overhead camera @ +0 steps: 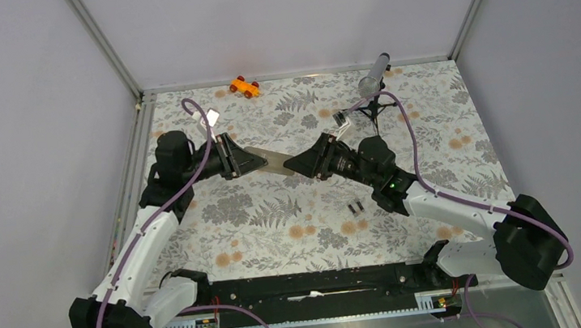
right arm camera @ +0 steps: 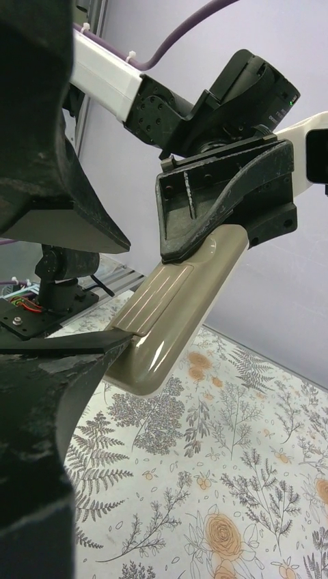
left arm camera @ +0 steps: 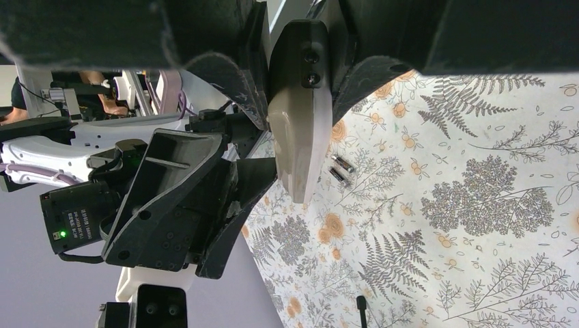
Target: Load the batteries into the remote control
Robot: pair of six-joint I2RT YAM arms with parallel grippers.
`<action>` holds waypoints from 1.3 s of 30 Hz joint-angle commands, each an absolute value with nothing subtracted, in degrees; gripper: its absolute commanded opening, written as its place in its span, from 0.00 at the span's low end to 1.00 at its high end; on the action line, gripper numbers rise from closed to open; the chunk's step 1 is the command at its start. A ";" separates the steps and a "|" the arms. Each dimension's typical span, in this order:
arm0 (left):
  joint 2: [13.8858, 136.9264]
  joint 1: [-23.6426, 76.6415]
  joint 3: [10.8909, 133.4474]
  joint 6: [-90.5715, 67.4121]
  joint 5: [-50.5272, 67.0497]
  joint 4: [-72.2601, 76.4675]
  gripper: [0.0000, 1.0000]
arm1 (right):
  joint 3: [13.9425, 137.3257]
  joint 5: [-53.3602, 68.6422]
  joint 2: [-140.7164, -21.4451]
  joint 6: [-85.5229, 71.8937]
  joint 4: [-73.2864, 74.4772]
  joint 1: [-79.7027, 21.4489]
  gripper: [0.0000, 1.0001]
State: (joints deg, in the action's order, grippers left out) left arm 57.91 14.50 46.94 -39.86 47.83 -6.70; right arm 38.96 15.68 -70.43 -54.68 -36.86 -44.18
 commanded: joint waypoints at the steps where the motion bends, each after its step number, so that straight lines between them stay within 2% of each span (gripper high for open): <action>1: 58.97 16.50 48.78 -39.11 47.78 -6.63 0.00 | 40.64 20.96 -69.48 -55.57 -48.87 -46.85 0.52; 13: 59.59 16.44 49.18 -38.28 44.91 -7.73 0.00 | 40.71 21.06 -69.36 -55.97 -48.40 -46.13 0.53; 20: 60.16 15.74 49.24 -38.85 39.47 -7.89 0.00 | 43.29 12.18 -70.34 -52.06 -28.57 -46.10 0.53; 28: 64.75 15.56 47.03 -37.36 34.73 -7.51 0.00 | 43.72 1.83 -73.68 -49.36 -14.98 -46.05 0.53; 39: 68.33 15.64 42.31 -31.96 26.39 -7.99 0.00 | 37.94 -2.60 -74.53 -45.00 -14.39 -46.05 0.56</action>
